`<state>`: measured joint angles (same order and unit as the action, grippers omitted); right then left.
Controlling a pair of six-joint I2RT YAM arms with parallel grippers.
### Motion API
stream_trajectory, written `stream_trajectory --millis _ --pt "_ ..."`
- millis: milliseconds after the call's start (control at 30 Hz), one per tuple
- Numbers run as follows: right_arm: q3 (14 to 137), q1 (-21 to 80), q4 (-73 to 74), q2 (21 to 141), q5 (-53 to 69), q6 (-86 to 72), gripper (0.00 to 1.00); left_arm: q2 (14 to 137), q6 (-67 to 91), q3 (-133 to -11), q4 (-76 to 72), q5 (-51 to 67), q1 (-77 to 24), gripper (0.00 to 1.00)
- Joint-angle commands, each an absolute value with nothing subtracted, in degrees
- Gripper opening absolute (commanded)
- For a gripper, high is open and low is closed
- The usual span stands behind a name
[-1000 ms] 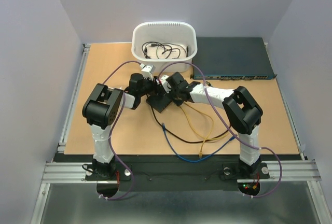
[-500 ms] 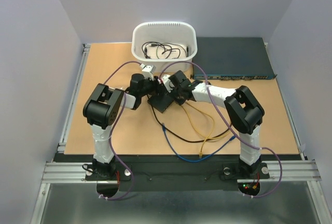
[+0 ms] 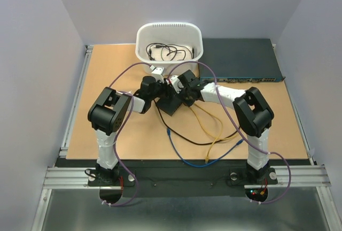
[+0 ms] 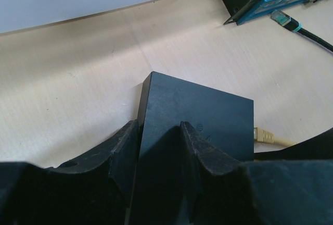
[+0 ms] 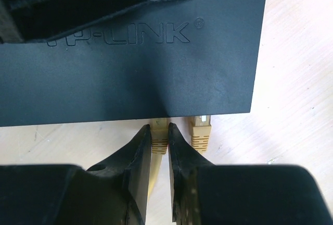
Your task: Insert the plug into the switch port
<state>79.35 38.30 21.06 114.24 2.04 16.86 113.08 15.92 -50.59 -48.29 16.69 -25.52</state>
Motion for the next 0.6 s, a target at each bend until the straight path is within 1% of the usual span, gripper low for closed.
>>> stream_trajectory --millis 0,133,233,267,300,333,367,433,467,567 --pt "86.0 38.4 5.2 110.8 6.8 19.4 0.0 114.6 14.7 -51.2 -35.8 23.9 -32.1 0.44" --pt "85.0 38.4 5.1 110.1 8.1 18.9 0.01 114.2 14.7 -51.4 -34.9 23.3 -31.9 0.43" --pt "83.2 38.4 5.2 110.1 3.5 16.9 0.1 114.1 15.3 -51.7 -34.0 21.9 -30.9 0.43" --pt "82.5 38.4 5.4 110.0 2.6 16.3 0.18 114.1 15.6 -51.7 -33.8 21.0 -30.6 0.43" --pt "81.5 38.4 5.4 109.6 1.9 15.0 0.2 114.1 15.8 -51.4 -33.7 20.8 -30.2 0.43" --pt "80.4 38.4 5.4 108.5 1.6 14.6 0.23 114.1 16.0 -51.3 -33.6 20.5 -29.5 0.43" --pt "77.9 38.5 5.4 107.6 1.5 14.0 0.28 114.0 16.1 -51.2 -33.6 20.1 -29.1 0.43" --pt "75.6 38.5 5.4 106.0 1.8 11.8 0.34 113.8 16.2 -50.8 -33.6 21.0 -28.3 0.43" --pt "73.0 38.5 5.4 104.1 2.3 11.1 0.39 113.5 16.2 -50.6 -33.6 21.3 -28.1 0.43" --pt "69.4 38.5 5.4 99.6 2.5 8.4 0.44 112.1 16.7 -50.4 -33.3 19.6 -27.9 0.43"
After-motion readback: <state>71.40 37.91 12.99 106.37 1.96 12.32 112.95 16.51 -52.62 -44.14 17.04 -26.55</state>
